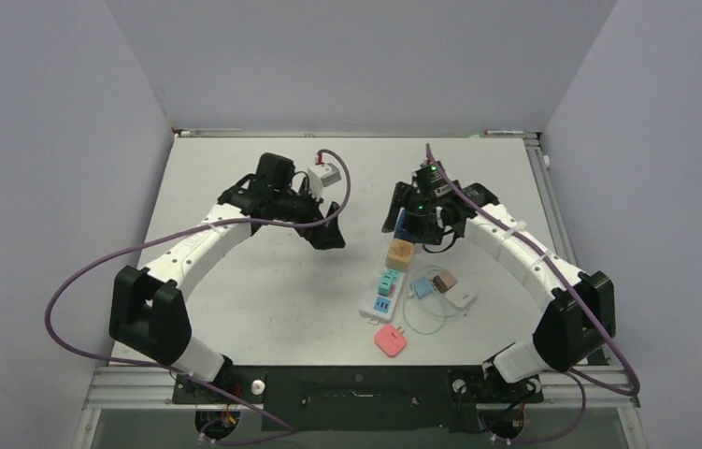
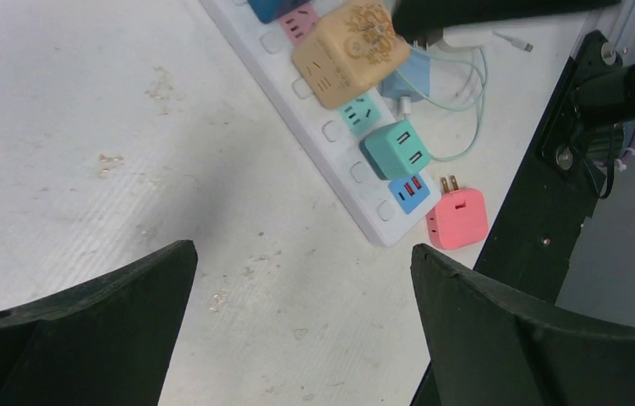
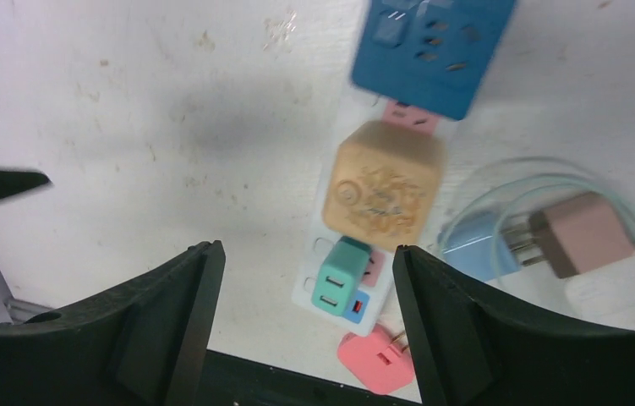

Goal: Insert the plug
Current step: Insert the plug into the socket, then move the socket to the center of the board.

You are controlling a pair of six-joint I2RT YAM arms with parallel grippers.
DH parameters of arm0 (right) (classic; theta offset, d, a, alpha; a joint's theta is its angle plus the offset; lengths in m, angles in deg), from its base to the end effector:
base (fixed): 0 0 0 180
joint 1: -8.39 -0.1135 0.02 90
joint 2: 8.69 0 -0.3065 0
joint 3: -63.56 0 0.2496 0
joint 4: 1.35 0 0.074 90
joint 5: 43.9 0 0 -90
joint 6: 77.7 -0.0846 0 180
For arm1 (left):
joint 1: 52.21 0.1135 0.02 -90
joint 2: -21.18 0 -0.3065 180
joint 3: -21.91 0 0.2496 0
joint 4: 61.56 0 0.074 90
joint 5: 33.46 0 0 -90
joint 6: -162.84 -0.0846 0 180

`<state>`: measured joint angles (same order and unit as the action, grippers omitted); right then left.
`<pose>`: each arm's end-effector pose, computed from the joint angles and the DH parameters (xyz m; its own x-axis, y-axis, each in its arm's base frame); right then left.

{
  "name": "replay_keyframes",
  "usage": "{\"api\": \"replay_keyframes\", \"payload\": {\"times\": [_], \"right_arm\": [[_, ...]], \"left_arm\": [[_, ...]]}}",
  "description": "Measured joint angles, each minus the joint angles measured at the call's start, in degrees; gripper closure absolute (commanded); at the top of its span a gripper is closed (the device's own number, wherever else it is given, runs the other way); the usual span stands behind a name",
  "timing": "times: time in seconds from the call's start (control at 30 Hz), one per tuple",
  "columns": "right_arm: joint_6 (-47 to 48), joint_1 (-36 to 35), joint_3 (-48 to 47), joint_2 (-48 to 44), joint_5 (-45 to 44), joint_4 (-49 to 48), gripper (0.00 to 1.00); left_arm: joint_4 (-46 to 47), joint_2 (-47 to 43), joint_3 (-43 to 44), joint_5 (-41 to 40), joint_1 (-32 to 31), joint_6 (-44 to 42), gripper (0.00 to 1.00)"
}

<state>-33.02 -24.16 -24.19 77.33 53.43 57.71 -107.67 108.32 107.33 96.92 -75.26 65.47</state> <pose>0.2753 0.1885 0.2939 -0.9196 0.2496 -0.3032 0.0885 0.8838 0.4593 0.2980 -0.1863 0.3095 -0.5868 0.3559 -0.7274 0.7802 0.4891 -0.3901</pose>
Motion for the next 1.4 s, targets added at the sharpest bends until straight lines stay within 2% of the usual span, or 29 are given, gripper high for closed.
{"api": "replay_keyframes", "payload": {"times": [0.17, 0.27, 0.7, 0.9, 1.13, 1.4], "right_arm": [[1.42, 9.57, 0.33, -5.11, 0.02, 1.31, 0.16], [1.86, 12.90, 1.20, -7.89, -0.02, 1.62, 0.10], [2.93, 19.26, 5.27, -10.78, 1.09, 1.60, 0.07], [2.80, 19.91, 8.31, -12.28, 1.81, 1.18, 0.06], [2.67, 20.17, 9.18, -13.03, 2.16, 1.14, 0.05], [2.60, 20.20, 9.75, -14.19, 2.19, 0.63, 0.05]], "left_arm": [[4.13, 0.04, -3.08, -7.91, -11.58, 5.92, 0.04], [5.46, 0.79, -4.74, -12.46, -17.38, 8.52, 0.04], [9.25, 8.20, -6.36, -25.29, -30.03, 14.84, 0.04], [9.92, 12.74, -5.05, -24.52, -32.50, 14.60, 0.04], [11.72, 13.75, -5.33, -31.63, -32.94, 13.53, 0.04], [11.45, 13.79, -5.46, -37.81, -36.44, 14.71, 0.04]]}}
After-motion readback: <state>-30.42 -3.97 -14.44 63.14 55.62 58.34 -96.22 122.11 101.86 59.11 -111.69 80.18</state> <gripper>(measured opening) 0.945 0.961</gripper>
